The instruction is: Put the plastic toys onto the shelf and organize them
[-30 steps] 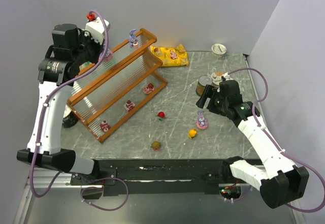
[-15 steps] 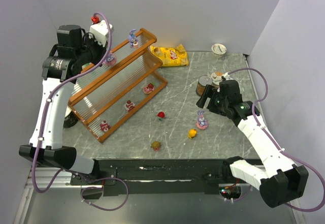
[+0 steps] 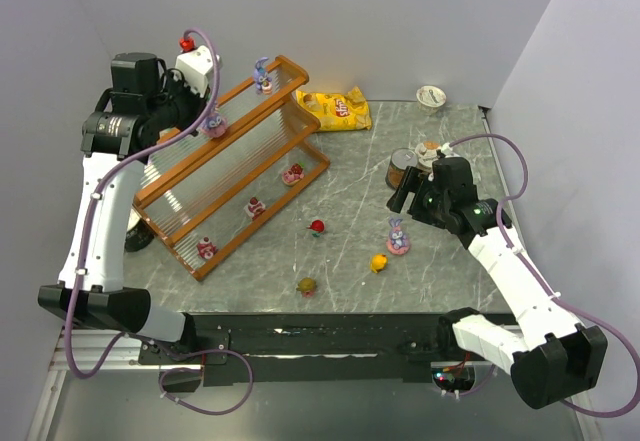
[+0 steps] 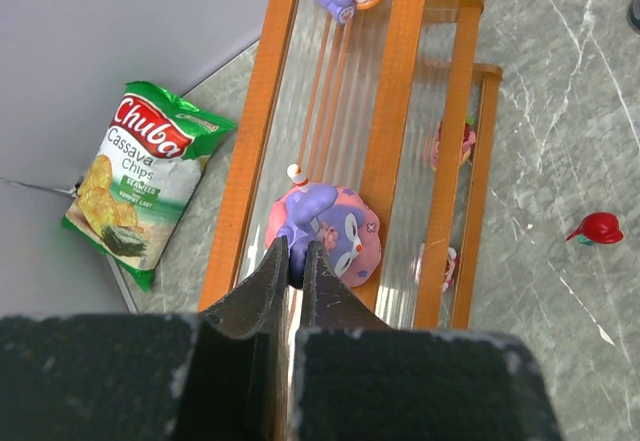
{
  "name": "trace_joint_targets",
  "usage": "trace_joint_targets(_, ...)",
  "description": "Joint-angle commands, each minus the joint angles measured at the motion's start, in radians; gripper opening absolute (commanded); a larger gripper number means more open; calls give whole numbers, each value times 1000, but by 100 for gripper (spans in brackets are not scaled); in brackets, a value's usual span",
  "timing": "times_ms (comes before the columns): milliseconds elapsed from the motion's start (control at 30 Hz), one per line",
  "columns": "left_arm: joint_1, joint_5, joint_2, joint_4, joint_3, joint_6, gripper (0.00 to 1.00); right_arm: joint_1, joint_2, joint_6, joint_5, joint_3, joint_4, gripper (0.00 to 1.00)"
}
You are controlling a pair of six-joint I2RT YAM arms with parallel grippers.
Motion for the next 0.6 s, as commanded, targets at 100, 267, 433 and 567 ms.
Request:
trace_joint_targets(100,8,6,1,27,7,23,5,-7,-27,-7,1,38,24,92)
trace_joint_targets(267,8,-35,21,30,7,22,5,-7,-32,-7,-2,36,25,92)
trace_joint_targets(433,8,-60,28,27,13,20,7,-7,-35,-4,-7,32,25,92)
trace_joint_targets(567,8,-93,28,38,15,11,8,-10,-36,-2,-11,29,28,92)
